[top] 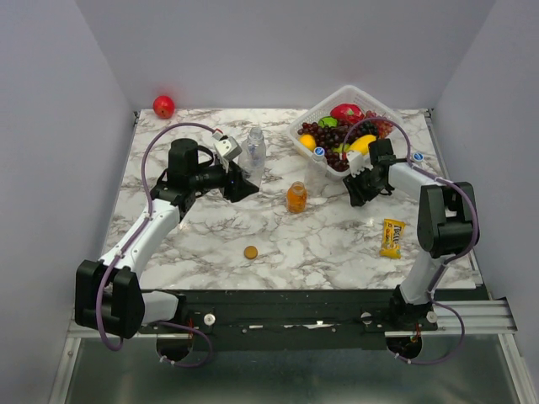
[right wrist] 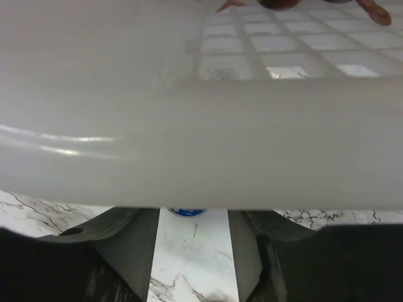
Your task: Screw on the bottle caps
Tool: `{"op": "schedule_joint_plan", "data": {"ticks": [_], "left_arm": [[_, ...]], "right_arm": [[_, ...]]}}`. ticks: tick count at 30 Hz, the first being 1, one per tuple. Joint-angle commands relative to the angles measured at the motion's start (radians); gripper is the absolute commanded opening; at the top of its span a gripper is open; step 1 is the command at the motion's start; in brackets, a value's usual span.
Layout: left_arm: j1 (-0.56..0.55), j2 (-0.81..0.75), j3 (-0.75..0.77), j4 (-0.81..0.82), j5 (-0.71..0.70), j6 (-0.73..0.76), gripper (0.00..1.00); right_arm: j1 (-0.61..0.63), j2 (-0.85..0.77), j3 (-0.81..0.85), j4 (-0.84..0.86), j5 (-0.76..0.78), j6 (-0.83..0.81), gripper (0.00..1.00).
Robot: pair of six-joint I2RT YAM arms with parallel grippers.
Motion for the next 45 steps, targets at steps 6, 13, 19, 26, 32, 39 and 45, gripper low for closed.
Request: {"op": "schedule_joint_plan", "data": {"ticks": [6, 13, 19, 26, 32, 39, 45], "left_arm": [[0.006, 0.005, 0.000, 0.029, -0.009, 0.000, 0.00], [-0.088, -0.016, -0.011, -0.100, -0.013, 0.173, 0.00], [-0.264, -0.061, -0.208, 0.093, -0.031, 0.187, 0.00], [-0.442, -0.013, -0.369, 0.300, -0.102, 0.256, 0.00], [-0.467, 0.033, -0.391, 0.342, -0.104, 0.316, 0.00], [-0.467, 0.053, -0.348, 0.265, -0.098, 0.446, 0.00], [-0.465, 0.042, -0.336, 0.245, -0.096, 0.484, 0.00]], "right_arm": [[0.006, -0.013, -0.010, -0.012, -0.005, 0.005, 0.37], [0.006, -0.360, -0.072, -0.193, -0.184, -0.112, 0.36], [0.006, -0.635, 0.044, -0.555, -0.512, -0.361, 0.36], [0.128, -0.698, 0.262, -0.782, -0.598, -0.513, 0.39], [0.351, -0.673, 0.301, -0.761, -0.552, -0.573, 0.39], [0.513, -0.623, 0.347, -0.747, -0.511, -0.633, 0.39], [0.587, -0.590, 0.356, -0.722, -0.442, -0.651, 0.39]]}}
